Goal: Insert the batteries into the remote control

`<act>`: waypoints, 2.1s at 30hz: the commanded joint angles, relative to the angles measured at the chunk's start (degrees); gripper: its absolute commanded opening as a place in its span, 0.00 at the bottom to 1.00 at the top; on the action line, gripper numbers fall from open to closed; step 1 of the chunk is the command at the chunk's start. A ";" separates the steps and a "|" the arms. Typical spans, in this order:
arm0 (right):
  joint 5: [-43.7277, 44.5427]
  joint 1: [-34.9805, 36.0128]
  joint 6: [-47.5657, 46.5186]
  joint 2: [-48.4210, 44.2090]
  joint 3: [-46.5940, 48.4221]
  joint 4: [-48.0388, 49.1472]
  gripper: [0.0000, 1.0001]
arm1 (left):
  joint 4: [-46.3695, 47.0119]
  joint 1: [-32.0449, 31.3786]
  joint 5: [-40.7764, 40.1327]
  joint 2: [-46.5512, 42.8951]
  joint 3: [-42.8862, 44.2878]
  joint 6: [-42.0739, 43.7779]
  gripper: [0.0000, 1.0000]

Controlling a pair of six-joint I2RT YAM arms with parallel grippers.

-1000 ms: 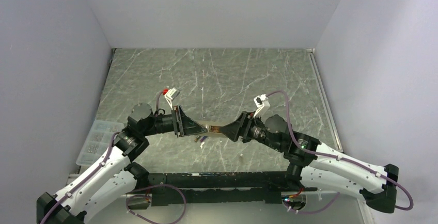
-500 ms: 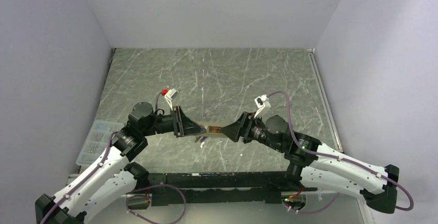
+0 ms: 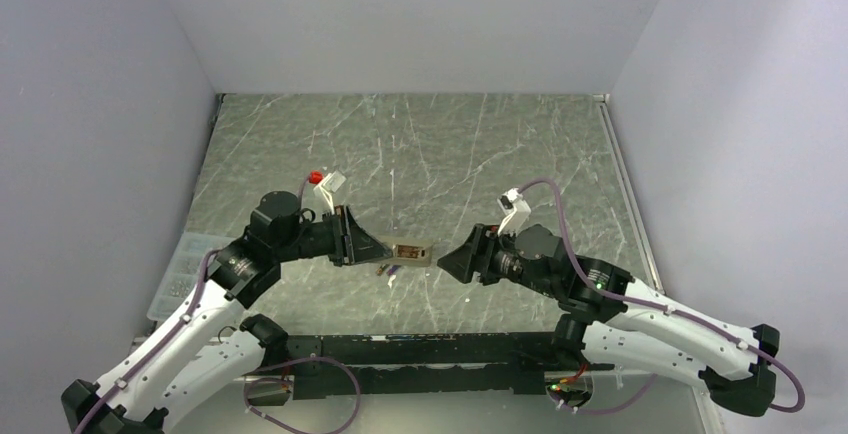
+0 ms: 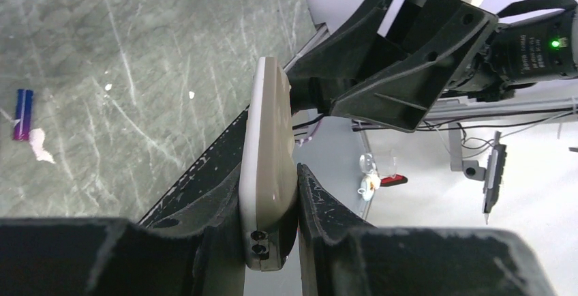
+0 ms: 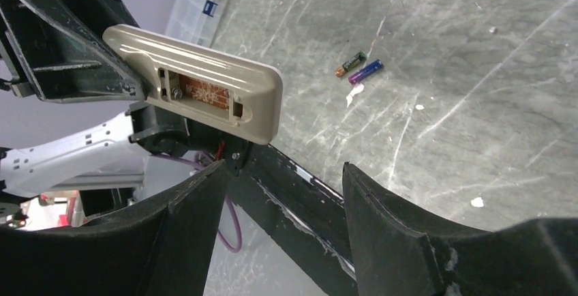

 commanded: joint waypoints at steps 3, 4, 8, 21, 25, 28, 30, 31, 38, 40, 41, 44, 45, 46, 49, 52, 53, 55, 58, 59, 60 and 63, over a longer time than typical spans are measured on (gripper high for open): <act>-1.27 0.27 -0.63 -0.45 3.63 -10.71 0.65 | -6.26 -0.19 -2.95 0.78 3.90 5.29 0.00; -1.79 0.27 -0.66 -0.29 3.83 -12.18 0.65 | -7.30 -0.23 -3.37 0.91 4.38 5.95 0.00; -4.60 0.27 -0.73 -0.19 4.99 -18.85 0.65 | -11.16 -0.19 -4.62 1.72 6.47 8.58 0.00; -31.15 2.42 4.16 2.19 2.58 -32.46 0.59 | -9.86 -0.19 -0.64 2.26 5.61 10.58 0.00; -33.25 8.75 6.94 4.92 1.59 -31.81 0.58 | -9.41 -0.19 0.85 1.91 4.56 10.97 0.00; -33.75 18.60 7.86 10.91 2.51 -28.38 0.60 | -8.05 -0.19 2.13 1.32 3.07 10.42 0.00; -33.20 24.79 7.76 14.73 3.61 -27.94 0.61 | -7.67 -0.19 2.69 0.61 2.23 10.06 0.00; -32.42 28.01 7.98 16.42 4.31 -28.27 0.62 | -7.59 -0.15 2.92 0.28 1.98 9.96 0.00; -20.82 50.21 4.33 29.19 12.25 -29.11 0.63 | -7.48 -0.19 4.59 -1.01 0.88 10.08 0.00; -17.62 54.34 2.36 32.14 13.98 -28.26 0.63 | -7.17 -0.19 4.97 -1.21 0.64 9.88 0.00; -16.29 56.37 1.46 33.33 15.00 -27.26 0.63 | -6.92 -0.19 5.23 -1.38 0.48 9.71 0.00; -12.38 63.47 -1.28 36.10 15.94 -22.87 0.64 | -6.07 -0.19 6.15 -1.92 0.00 8.97 0.00; -11.58 65.53 -2.07 37.38 16.10 -21.37 0.65 | -5.81 -0.19 6.48 -1.98 -0.10 8.76 0.00; -10.72 67.29 -2.71 38.50 16.40 -20.22 0.65 | -5.47 -0.18 7.03 -2.01 -0.23 8.42 0.00; -9.03 71.64 -3.24 42.45 17.43 -18.25 0.66 | -4.80 -0.19 8.16 -2.32 -0.44 7.63 0.00; -6.05 75.64 -3.51 47.04 19.44 -16.81 0.66 | -4.15 -0.19 9.09 -2.90 -0.87 6.79 0.00; -5.38 76.88 -3.77 48.57 20.22 -16.29 0.66 | -3.94 -0.17 9.46 -3.13 -1.02 6.57 0.00; -3.91 79.24 -3.95 51.33 21.63 -15.44 0.66 | -3.89 -0.19 9.70 -3.88 -1.10 6.32 0.00; -1.27 82.77 -4.47 55.03 24.75 -15.16 0.66 | -3.66 -0.19 10.42 -5.01 -0.44 5.89 0.00; -0.55 83.73 -4.44 56.34 25.76 -15.08 0.66 | -3.64 -0.19 10.70 -5.16 -0.20 5.92 0.00; -0.05 84.70 -4.22 57.58 27.18 -15.17 0.66 | -3.62 -0.19 11.15 -5.34 -0.12 5.95 0.00; 1.42 87.07 -3.40 61.71 31.41 -17.33 0.66 | -3.35 -0.19 11.93 -6.57 -0.64 5.85 0.00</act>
